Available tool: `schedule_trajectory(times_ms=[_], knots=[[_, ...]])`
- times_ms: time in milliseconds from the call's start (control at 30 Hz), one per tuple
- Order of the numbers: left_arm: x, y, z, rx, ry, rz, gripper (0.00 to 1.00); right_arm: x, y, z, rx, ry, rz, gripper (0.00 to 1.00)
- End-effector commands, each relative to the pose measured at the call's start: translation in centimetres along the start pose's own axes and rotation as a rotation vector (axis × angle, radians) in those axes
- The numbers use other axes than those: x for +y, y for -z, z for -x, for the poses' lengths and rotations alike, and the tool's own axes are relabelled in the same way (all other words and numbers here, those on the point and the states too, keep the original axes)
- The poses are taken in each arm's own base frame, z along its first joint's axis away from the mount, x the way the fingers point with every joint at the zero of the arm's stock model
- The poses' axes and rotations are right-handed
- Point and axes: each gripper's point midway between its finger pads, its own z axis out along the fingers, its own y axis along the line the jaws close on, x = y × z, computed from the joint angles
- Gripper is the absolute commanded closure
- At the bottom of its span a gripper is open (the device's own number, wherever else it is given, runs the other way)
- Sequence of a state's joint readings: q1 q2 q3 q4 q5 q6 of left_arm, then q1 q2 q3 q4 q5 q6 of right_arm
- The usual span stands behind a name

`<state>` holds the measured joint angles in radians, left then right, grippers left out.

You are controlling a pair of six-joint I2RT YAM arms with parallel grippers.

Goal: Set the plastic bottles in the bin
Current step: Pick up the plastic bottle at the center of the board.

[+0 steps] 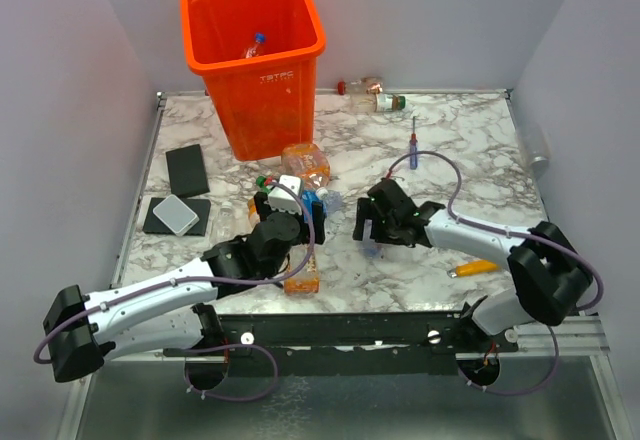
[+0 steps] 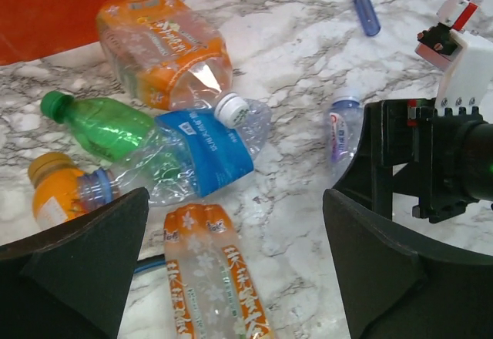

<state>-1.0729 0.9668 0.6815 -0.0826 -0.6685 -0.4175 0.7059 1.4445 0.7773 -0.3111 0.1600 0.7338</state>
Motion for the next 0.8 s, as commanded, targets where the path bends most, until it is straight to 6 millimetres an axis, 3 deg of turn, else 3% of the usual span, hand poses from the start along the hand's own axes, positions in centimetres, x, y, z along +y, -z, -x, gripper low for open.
schedule_trajectory(times_ms=[0,233,367,467,600,700,767], knots=[[2.1,0.6,0.4,-0.032,0.000,0.077,0.04,-0.2,-0.8,-1.2,0.049,0.034,-0.104,0.00],[3.1,1.7,1.5,-0.086,0.062,0.094,0.01,-2.6,-2.1,-2.8,0.081,0.061,-0.206,0.11],[3.5,2.3,2.5,-0.119,0.082,0.094,0.01,-2.5,-2.1,-3.4,0.070,0.055,-0.167,0.33],[2.6,2.5,3.1,-0.129,0.084,0.041,0.01,-1.4,-1.3,-2.7,0.022,0.055,-0.094,0.50],[-0.3,3.1,4.6,-0.158,0.101,-0.125,0.01,2.7,2.7,-0.1,-0.154,0.120,0.161,0.58],[-3.7,4.2,6.7,-0.208,0.118,-0.317,0.01,6.8,8.2,1.8,-0.342,0.230,0.475,0.58],[-6.5,5.4,8.2,-0.235,0.130,-0.472,0.01,8.5,11.9,1.7,-0.429,0.317,0.666,0.59]])
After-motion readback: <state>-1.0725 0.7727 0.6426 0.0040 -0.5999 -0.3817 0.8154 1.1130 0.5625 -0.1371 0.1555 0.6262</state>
